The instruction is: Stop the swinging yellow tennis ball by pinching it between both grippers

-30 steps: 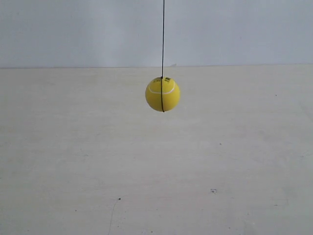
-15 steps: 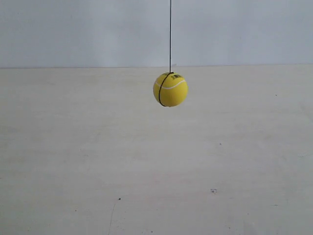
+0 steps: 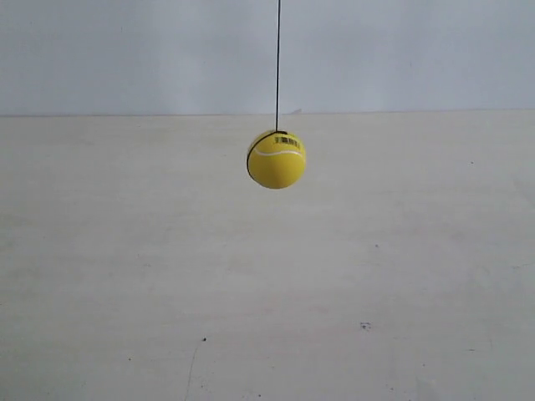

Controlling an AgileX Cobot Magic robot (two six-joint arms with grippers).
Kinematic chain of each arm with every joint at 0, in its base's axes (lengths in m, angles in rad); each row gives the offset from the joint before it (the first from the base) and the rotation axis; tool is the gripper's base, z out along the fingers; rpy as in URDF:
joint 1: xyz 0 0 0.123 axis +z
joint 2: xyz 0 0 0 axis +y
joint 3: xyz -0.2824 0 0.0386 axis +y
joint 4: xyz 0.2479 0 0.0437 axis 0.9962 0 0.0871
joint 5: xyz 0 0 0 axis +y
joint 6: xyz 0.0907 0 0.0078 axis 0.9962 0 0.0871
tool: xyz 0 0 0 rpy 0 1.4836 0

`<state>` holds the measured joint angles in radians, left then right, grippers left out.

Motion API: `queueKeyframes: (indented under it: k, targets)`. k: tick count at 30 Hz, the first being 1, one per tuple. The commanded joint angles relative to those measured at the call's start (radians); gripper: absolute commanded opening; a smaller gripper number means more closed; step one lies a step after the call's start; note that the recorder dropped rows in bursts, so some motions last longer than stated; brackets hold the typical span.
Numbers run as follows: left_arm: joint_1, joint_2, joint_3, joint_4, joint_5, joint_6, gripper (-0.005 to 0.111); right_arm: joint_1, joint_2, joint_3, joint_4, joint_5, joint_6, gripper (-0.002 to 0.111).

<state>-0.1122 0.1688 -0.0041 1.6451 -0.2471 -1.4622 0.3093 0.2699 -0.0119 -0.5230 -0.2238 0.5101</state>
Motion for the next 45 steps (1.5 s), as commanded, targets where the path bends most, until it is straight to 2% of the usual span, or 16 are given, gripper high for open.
queueKeyframes:
  k: [1, 13, 16, 21, 25, 28, 33, 36, 42, 44, 45]
  targets:
    - [0.003, -0.003, 0.004, -0.012, 0.0, -0.005, 0.005, -0.001, -0.006, 0.003, 0.001, 0.003, 0.007, 0.0]
    - [0.003, -0.003, 0.004, -0.012, 0.0, -0.005, 0.005, -0.001, -0.006, 0.003, 0.001, -0.01, 0.004, 0.0]
    - [0.003, -0.003, 0.004, -0.012, 0.0, -0.005, 0.005, -0.011, -0.025, 0.003, -0.002, -0.01, -0.064, 0.0]
    - [0.003, -0.003, 0.004, -0.012, 0.0, -0.005, 0.005, -0.134, -0.127, 0.003, 0.001, 0.076, -0.054, 0.0]
    - [0.003, -0.003, 0.004, -0.012, 0.0, -0.005, 0.005, -0.269, -0.229, 0.003, 0.001, 0.24, 0.05, 0.0]
    - [0.003, -0.003, 0.004, -0.012, 0.0, -0.005, 0.005, -0.311, -0.27, 0.012, -0.008, 0.313, 0.039, 0.0]
    - [0.003, -0.003, 0.004, -0.012, 0.0, -0.005, 0.005, -0.308, -0.27, 0.012, -0.011, 0.383, -0.092, 0.0]
    - [0.003, -0.003, 0.004, -0.012, 0.0, -0.005, 0.005, -0.308, -0.27, 0.012, -0.004, 0.394, -0.098, 0.0]
    - [0.003, -0.003, 0.004, -0.012, 0.0, -0.005, 0.005, -0.308, -0.27, 0.012, 0.065, 0.541, -0.13, 0.0]
    - [0.003, -0.003, 0.004, -0.012, 0.0, -0.005, 0.005, -0.308, -0.27, 0.012, 0.233, 0.535, -0.315, 0.0]
    - [0.003, -0.003, 0.004, -0.012, 0.0, -0.005, 0.005, -0.308, -0.27, 0.012, 0.36, 0.528, -0.486, 0.0]
